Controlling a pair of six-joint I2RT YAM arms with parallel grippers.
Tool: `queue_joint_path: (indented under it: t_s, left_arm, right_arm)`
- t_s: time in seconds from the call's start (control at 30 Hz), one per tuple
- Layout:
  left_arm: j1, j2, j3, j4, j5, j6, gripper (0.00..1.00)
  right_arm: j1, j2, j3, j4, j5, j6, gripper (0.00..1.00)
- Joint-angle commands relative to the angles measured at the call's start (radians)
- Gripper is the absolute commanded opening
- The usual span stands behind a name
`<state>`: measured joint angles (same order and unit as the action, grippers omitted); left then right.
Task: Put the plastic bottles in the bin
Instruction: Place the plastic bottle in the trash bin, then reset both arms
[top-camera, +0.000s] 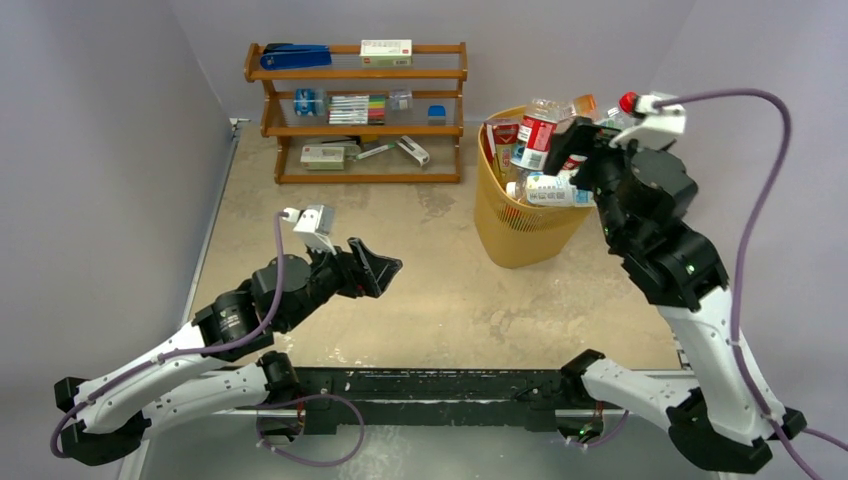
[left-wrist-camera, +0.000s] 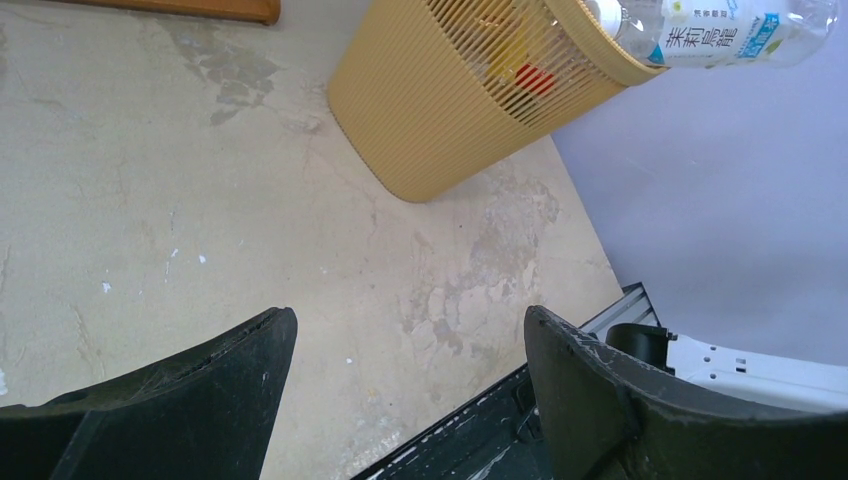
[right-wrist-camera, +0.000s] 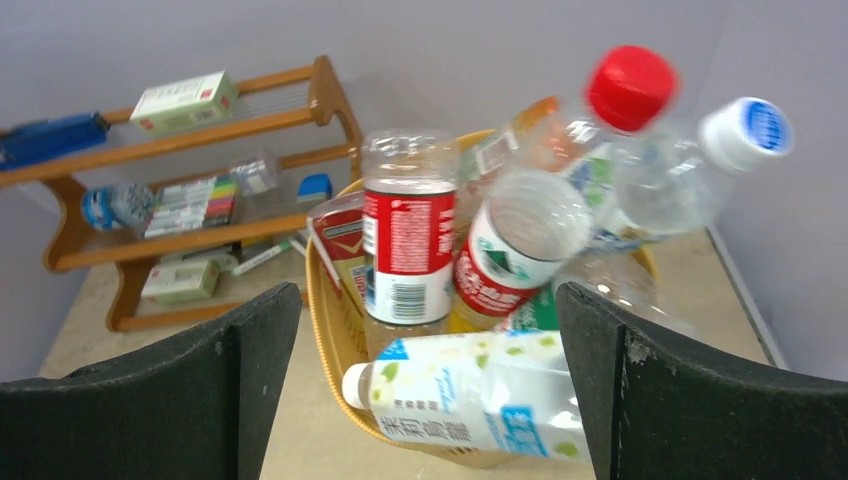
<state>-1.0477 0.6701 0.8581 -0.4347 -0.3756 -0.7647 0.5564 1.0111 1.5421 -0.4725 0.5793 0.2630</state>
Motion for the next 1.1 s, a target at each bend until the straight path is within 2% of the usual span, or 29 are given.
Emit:
queue_joint_path:
  t_s: [0.0, 0.33, 0.6, 0.9, 1.07]
  left_arm:
    - [0.002, 0.007, 0.035, 0.029, -0.014, 0.024, 0.84]
    - [0.003, 0.061, 0.035, 0.079, 0.037, 0.03, 0.84]
    - [0.002, 0.087, 0.047, 0.096, 0.081, 0.038, 0.84]
    - [0.003, 0.051, 0.02, 0.115, 0.1, 0.018, 0.84]
    - [0.002, 0.021, 0.015, 0.113, 0.098, 0.013, 0.84]
  right_arm:
    - [0.002, -0.088, 0.012, -0.078, 0.168, 0.122, 1.0]
    - [0.001, -0.207, -0.031, -0.347, 0.457, 0.342, 1.0]
    - [0.004, -0.349, -0.143, -0.577, 0.544, 0.627, 1.0]
    - [0.004, -0.365, -0.429, -0.62, 0.534, 0.857, 1.0]
    - [0.005, -0.385, -0.427, -0.564, 0.491, 0.88, 1.0]
